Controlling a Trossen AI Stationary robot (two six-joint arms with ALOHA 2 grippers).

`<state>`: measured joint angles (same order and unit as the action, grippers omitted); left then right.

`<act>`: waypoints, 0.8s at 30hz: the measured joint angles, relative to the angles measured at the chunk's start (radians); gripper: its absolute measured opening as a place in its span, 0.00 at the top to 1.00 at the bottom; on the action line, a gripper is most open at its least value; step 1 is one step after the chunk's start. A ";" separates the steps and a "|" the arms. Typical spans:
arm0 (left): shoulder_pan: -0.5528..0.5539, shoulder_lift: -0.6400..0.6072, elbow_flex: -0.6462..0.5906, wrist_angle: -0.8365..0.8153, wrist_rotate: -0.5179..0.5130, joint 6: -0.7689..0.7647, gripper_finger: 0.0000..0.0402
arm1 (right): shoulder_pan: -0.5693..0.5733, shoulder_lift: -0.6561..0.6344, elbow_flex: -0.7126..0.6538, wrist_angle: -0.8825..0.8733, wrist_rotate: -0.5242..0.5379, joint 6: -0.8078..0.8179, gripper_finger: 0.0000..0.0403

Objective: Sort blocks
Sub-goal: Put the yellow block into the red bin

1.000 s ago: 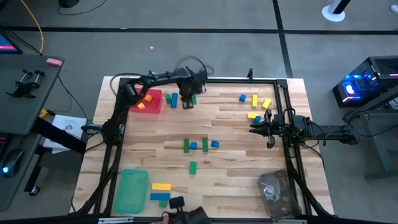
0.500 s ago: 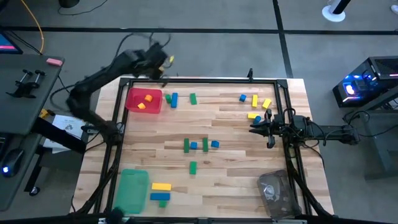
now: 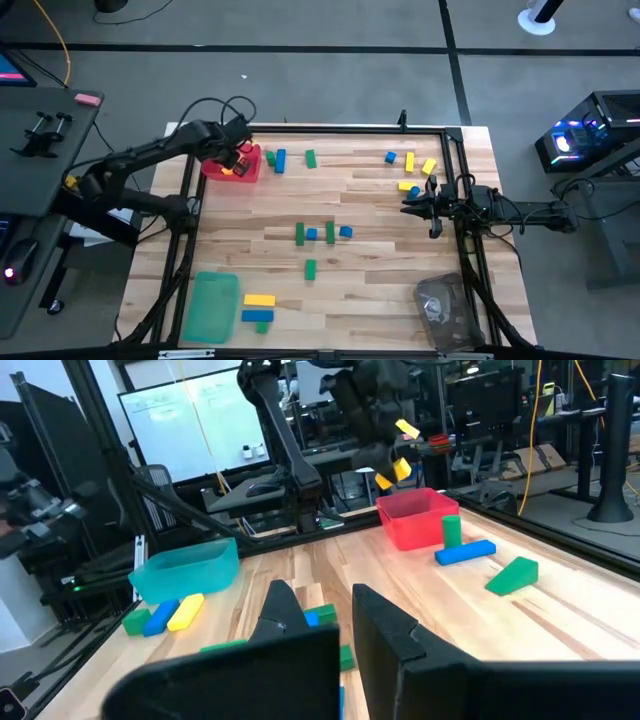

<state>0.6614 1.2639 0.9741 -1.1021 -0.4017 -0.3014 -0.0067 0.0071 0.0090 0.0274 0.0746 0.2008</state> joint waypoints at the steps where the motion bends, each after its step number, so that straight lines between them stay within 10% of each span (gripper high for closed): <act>1: 0.008 0.008 0.000 0.004 -0.005 0.013 0.68 | 0.000 0.000 0.000 0.000 0.000 0.000 1.00; 10: 0.045 0.056 0.145 -0.043 0.016 0.060 0.32 | 0.000 0.000 0.000 0.000 0.000 0.000 1.00; 15: -0.052 -0.003 0.212 -0.036 0.368 -0.075 0.30 | 0.000 0.000 0.000 0.000 0.000 0.000 1.00; 19: -0.400 -0.052 0.211 -0.028 0.493 -0.210 0.32 | 0.000 0.000 0.000 0.000 0.000 0.000 1.00; 24: -0.924 -0.036 0.210 0.016 0.359 -0.380 0.33 | 0.000 0.000 0.000 0.000 0.000 0.000 1.00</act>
<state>-0.2625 1.2279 1.1843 -1.0860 -0.0431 -0.6813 -0.0068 0.0071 0.0090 0.0274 0.0746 0.2008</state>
